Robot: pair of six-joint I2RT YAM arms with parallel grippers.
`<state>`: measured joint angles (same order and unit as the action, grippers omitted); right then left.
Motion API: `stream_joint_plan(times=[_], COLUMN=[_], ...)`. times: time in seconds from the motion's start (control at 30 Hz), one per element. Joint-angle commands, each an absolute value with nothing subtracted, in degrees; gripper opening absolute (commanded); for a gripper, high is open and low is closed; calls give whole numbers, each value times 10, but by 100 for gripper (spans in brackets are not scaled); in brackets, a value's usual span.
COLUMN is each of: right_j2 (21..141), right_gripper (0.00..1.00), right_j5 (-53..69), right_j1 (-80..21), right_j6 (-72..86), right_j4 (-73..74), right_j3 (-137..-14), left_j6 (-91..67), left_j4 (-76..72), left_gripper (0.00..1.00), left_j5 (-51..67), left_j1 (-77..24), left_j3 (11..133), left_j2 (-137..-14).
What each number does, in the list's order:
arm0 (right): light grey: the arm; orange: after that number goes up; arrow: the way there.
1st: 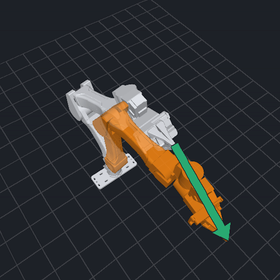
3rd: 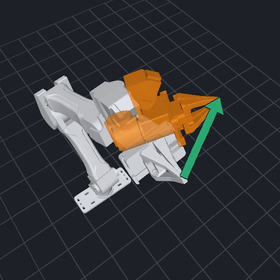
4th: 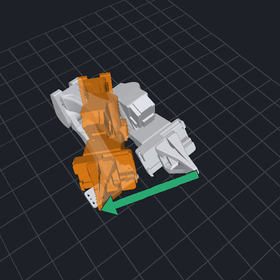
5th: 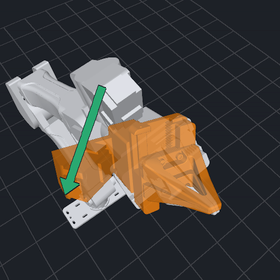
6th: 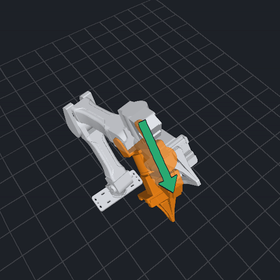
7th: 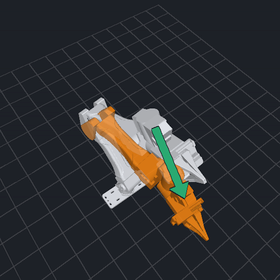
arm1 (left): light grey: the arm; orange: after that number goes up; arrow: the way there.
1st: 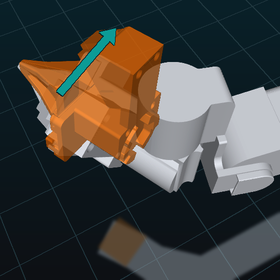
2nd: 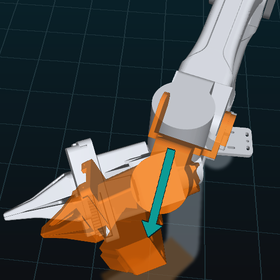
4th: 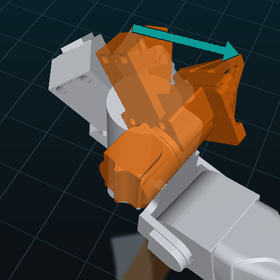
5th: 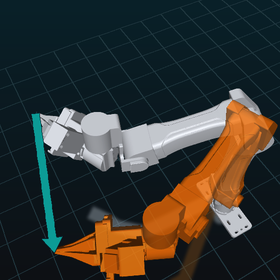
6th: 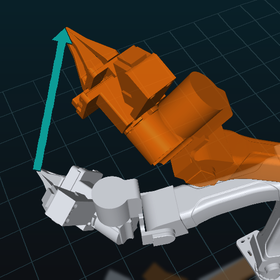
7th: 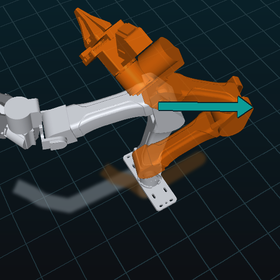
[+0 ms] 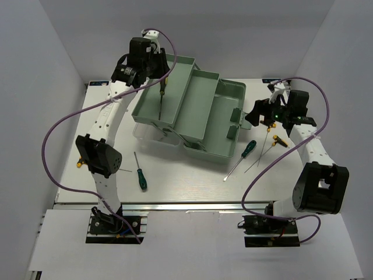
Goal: Sort the tools into containers
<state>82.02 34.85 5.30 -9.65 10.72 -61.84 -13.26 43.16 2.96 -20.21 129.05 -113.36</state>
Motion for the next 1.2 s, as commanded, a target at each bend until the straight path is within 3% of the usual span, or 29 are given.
stream_joint_plan(times=[0.0,0.07,0.1,0.13,0.17,0.23,0.47,0.7,1.17], right_j2=[836,855,860,864,871,879,910,925,922], right_gripper=[89,89,88,88,87,84,78,78,74], right_j5=[305,287,267,257,245,214,210,239,232], right_j1=[64,72,76,83,87,98,129,129,119], right_j6=[-97,-78,-71,-63,-46,-32,-32,-15,79], right_j4=[139,161,170,185,191,206,256,265,245], right_j3=[-679,-699,-711,-715,-716,-717,-723,-692,-587], left_j6=[-148,-165,-172,-189,-198,-228,-284,-329,-390], left_j4=[382,332,312,271,252,212,197,216,245], left_gripper=[40,29,30,34,48,62,74,84,85], left_j5=[32,39,47,50,52,43,-35,-137,-159], left_j1=[-204,-204,-204,-203,-203,-203,-203,-203,-203], left_j3=[1213,1140,1056,1012,970,853,636,549,484], left_j2=[-1009,-958,-929,-870,-841,-756,-561,-473,-477])
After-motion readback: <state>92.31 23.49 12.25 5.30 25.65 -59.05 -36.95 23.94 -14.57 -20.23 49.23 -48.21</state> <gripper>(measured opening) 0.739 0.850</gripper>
